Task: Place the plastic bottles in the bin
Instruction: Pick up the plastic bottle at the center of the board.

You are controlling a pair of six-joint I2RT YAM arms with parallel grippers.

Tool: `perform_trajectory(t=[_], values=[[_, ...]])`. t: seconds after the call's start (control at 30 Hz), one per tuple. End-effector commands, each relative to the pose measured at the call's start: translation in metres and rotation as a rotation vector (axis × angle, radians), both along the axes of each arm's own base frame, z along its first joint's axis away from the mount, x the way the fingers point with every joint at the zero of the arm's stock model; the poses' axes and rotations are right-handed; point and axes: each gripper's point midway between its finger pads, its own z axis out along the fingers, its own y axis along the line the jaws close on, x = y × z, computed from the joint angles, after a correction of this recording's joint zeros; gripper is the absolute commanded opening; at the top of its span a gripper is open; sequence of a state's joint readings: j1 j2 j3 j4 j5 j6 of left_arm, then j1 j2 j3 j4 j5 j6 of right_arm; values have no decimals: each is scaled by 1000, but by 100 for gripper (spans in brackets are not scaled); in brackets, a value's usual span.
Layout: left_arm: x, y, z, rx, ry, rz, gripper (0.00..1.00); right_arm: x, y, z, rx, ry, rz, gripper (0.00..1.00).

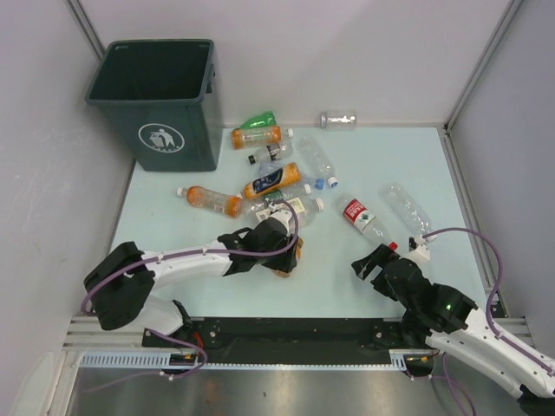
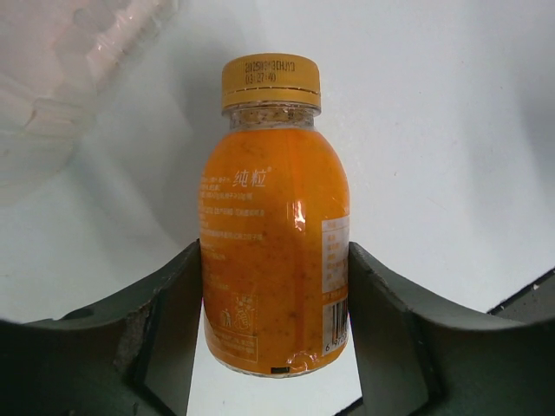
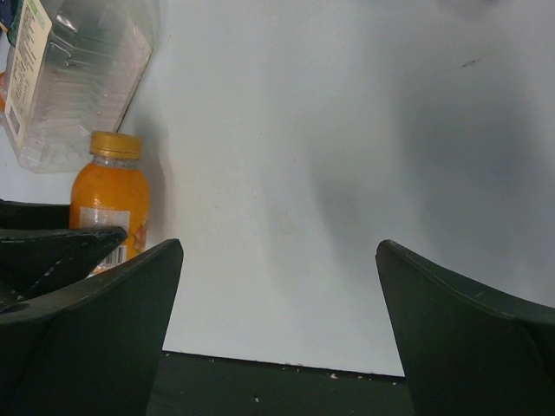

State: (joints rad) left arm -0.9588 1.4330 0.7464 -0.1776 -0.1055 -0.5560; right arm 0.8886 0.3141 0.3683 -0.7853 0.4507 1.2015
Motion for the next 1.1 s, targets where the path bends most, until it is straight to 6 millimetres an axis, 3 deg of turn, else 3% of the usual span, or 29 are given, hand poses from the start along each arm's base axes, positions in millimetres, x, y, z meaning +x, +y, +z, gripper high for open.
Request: perform_trajectory(t=[0.0,0.27,0.47,0.57,0.67,0.7,0.77,0.8,0.83,0.93,1.07], values=[[4,0,39,-43,-87,-11,50,4,2,2,20,-11,-22,100],[14,15,92,-50,-204,19,49,8,0,6,26,-34,-38,100],[27,34,105,-3,-280,87,49,5,0,4,19,-21,-30,100],[39,45,122,11,-329,135,50,5,1,4,23,-22,-24,100],[55,58,153,-18,-390,185,50,6,2,9,39,-37,-24,100],[62,59,171,-44,-419,193,50,6,3,11,50,-42,-25,100],[79,76,200,-79,-472,252,50,6,4,12,59,-43,-23,100],[87,84,225,-106,-517,286,51,7,3,10,53,-43,-26,100],[98,101,240,-118,-547,348,51,7,3,10,48,-45,-27,100],[116,132,290,-181,-659,480,51,7,4,9,37,-39,-19,100],[130,156,348,-228,-798,578,52,7,7,10,54,-34,-15,100]])
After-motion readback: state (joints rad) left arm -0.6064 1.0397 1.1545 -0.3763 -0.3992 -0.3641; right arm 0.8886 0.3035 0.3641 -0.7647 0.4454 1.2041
